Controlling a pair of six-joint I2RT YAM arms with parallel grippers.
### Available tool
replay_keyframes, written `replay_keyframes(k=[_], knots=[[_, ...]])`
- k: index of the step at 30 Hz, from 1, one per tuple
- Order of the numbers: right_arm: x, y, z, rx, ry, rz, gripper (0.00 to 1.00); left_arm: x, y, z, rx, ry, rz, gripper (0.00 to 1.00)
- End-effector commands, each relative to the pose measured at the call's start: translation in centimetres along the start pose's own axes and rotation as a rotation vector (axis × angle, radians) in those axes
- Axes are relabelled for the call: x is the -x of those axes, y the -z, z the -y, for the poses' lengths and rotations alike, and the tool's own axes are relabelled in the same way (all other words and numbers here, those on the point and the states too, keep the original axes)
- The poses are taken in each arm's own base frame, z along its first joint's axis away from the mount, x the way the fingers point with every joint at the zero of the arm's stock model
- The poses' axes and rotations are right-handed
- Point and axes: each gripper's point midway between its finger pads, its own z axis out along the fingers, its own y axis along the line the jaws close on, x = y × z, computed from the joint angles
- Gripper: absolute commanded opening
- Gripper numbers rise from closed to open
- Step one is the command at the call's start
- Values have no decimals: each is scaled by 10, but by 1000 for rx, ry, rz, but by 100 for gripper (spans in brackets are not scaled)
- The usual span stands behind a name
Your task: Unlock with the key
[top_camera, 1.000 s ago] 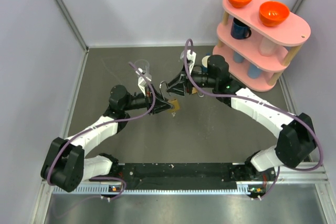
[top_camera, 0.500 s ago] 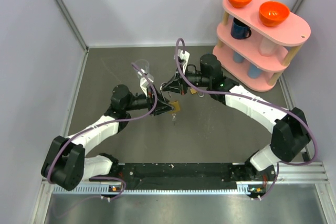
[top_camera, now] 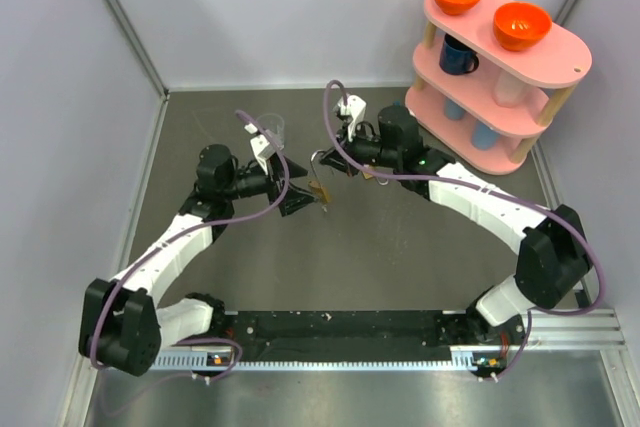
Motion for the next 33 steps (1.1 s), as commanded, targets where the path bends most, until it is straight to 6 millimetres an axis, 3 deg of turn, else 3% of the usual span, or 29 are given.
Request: replay_keyframes(k=[1,6,10,14,19,28,33], knots=[[44,6,24,-156,139,108,0,12,20,-11,114,-126,-32,99],[33,-9,57,-279,202,58,0,20,42,-18,198,-146,-30,99],[13,-32,85,-393,286,-21,0,26,63,-24,292,-196,-34,99],[8,-46,115,-516,320,-61,0,27,84,-32,390,-224,-53,99],[12,-45,151,-696,356,-94,0,30,111,-36,492,-236,-43,99],[22,-47,166,-875,485,-92,0,37,137,-53,642,-231,-12,99],[15,-63,155,-962,635,-95,0,40,142,-55,671,-231,9,99]])
